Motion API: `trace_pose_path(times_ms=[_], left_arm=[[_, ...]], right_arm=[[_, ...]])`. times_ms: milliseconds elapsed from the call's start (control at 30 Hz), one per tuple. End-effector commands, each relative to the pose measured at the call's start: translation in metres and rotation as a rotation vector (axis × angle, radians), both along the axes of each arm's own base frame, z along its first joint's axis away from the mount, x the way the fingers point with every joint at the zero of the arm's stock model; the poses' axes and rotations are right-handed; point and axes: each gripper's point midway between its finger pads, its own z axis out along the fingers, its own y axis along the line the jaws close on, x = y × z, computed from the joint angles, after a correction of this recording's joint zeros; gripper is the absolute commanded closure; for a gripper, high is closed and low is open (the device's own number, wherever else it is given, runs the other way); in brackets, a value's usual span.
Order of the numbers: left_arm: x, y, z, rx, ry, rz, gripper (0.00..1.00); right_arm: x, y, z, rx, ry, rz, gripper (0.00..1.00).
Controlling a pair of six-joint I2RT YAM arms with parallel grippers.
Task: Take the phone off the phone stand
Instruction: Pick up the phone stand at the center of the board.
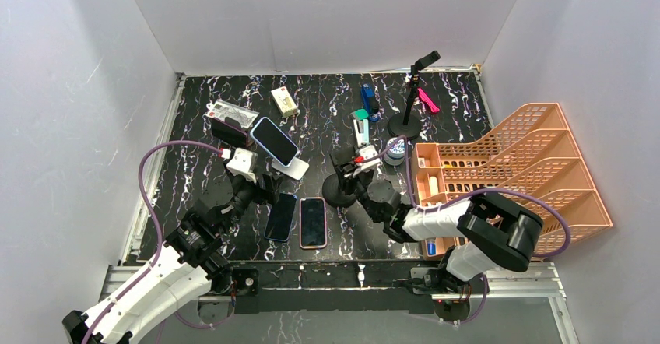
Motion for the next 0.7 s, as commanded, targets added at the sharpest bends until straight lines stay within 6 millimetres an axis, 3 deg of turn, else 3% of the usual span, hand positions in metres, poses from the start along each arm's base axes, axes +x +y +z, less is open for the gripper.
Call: trace_pose_path(times_ms=[0,100,200,300,433,667], left_arm=[[0.003,0.0,0.022,-0.03,-0.049,0.008,0.3],[0.002,0.0,0.023,-0.032,-0.051,0.006,0.3],[0.002,0.0,0.024,-0.031,-0.053,0.008,0.3],[0.002,0.002,0.026,-0.035,-0.058,0.014,0.31],[0.001,0.005,0.028,-0.04,-0.068,0.025,0.31],[0.001,0.007,0.03,-0.045,-0.076,0.033,0.31]], right_arm=[[0.008,0.01,0.052,0.085,-0.104,0.003,0.74],[0.009,0.014,0.069,0.058,-0.129,0.016,0.82],[0.011,0.021,0.1,0.053,-0.177,0.035,1.0],[0.022,0.02,0.13,0.049,-0.222,-0.003,1.0],[0.052,0.014,0.163,0.043,-0.249,-0.075,1.0],[0.114,0.008,0.191,0.128,-0.25,-0.114,1.0]])
